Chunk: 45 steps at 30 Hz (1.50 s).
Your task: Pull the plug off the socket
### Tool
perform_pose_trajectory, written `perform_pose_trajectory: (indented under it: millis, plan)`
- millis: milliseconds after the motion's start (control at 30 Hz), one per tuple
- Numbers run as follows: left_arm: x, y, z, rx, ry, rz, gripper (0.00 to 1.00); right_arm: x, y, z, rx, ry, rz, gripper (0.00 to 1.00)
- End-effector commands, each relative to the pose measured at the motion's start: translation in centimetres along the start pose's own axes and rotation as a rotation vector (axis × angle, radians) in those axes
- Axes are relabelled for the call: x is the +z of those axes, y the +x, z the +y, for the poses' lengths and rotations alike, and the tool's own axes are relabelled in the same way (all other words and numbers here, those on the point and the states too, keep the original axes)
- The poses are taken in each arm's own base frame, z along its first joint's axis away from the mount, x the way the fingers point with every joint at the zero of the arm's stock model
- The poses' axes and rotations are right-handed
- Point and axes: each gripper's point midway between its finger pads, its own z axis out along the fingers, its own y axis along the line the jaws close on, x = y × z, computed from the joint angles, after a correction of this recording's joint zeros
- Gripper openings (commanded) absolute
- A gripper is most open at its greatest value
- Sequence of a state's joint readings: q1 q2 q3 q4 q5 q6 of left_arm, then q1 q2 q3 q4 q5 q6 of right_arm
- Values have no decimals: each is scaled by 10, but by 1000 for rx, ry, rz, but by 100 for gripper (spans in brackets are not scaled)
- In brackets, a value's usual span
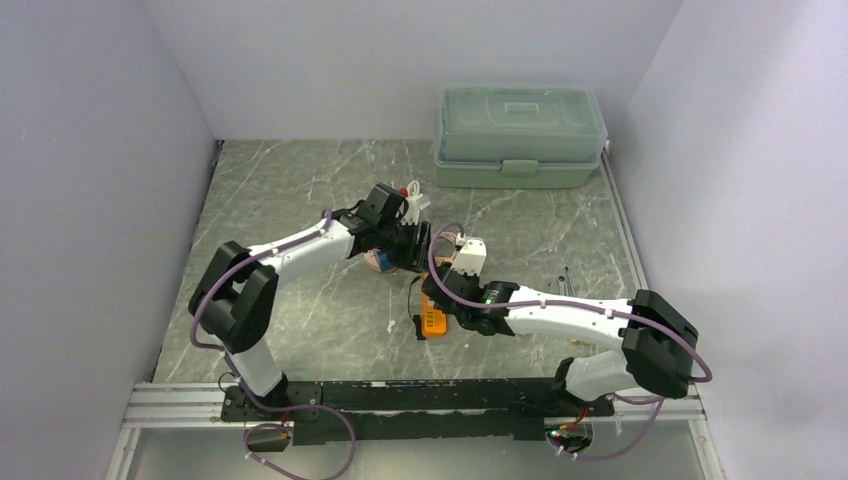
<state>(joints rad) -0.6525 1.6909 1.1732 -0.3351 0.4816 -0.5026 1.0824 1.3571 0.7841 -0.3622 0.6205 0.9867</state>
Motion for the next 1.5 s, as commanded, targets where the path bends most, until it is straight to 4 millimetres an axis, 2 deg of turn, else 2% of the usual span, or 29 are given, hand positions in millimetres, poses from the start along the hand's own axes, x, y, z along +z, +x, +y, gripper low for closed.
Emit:
perform_pose_trajectory:
  millis: [0, 333, 467, 600, 833, 1200, 1467]
  plan:
    - [2, -12, -22, 8, 86, -15, 56, -4, -7, -2, 3, -6, -29, 16]
    - [11, -21, -17, 7, 68, -22, 55, -2, -4, 0, -5, -4, -21, 15]
    - [18, -16, -8, -9, 39, 0, 53, -2, -4, -1, -2, 7, -25, 14]
    - [22, -6, 2, -22, -4, 35, 49, -2, -4, -1, -9, 21, -24, 13]
    - [27, 23, 23, -40, -104, 128, 45, -3, -7, 5, -15, 18, -32, 12]
    - [35, 61, 34, -50, -151, 242, 42, -13, -13, 18, -60, 26, -64, 10]
    - [30, 81, 46, -51, -187, 290, 41, -13, -8, 15, -33, 19, -57, 10]
